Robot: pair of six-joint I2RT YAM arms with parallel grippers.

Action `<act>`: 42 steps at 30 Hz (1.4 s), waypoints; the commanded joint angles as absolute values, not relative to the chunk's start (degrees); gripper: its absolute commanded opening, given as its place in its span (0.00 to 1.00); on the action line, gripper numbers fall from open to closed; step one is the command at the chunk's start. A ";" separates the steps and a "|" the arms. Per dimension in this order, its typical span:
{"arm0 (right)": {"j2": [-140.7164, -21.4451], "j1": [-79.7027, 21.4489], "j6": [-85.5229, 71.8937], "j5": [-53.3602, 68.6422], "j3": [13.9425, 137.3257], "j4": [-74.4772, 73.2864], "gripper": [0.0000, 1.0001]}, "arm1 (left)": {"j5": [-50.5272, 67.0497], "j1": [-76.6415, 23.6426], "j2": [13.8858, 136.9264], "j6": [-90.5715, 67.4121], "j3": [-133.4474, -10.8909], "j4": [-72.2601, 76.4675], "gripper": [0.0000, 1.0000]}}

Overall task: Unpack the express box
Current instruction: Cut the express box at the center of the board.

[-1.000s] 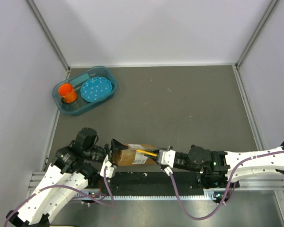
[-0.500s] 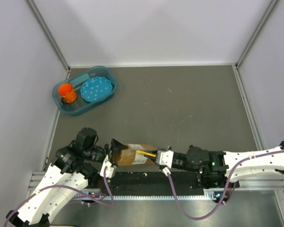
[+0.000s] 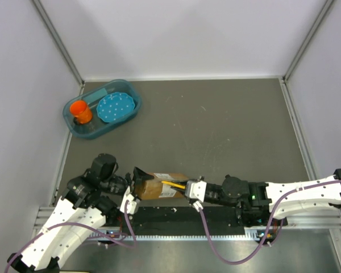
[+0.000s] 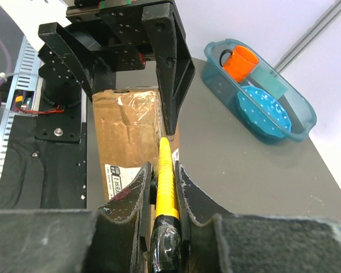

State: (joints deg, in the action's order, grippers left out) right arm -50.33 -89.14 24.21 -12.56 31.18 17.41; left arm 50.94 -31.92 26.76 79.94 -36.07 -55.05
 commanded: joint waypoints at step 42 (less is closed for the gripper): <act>-52.82 -88.07 19.60 -12.30 27.51 20.65 0.00 | 54.49 -32.26 25.66 78.31 -36.30 -62.58 0.51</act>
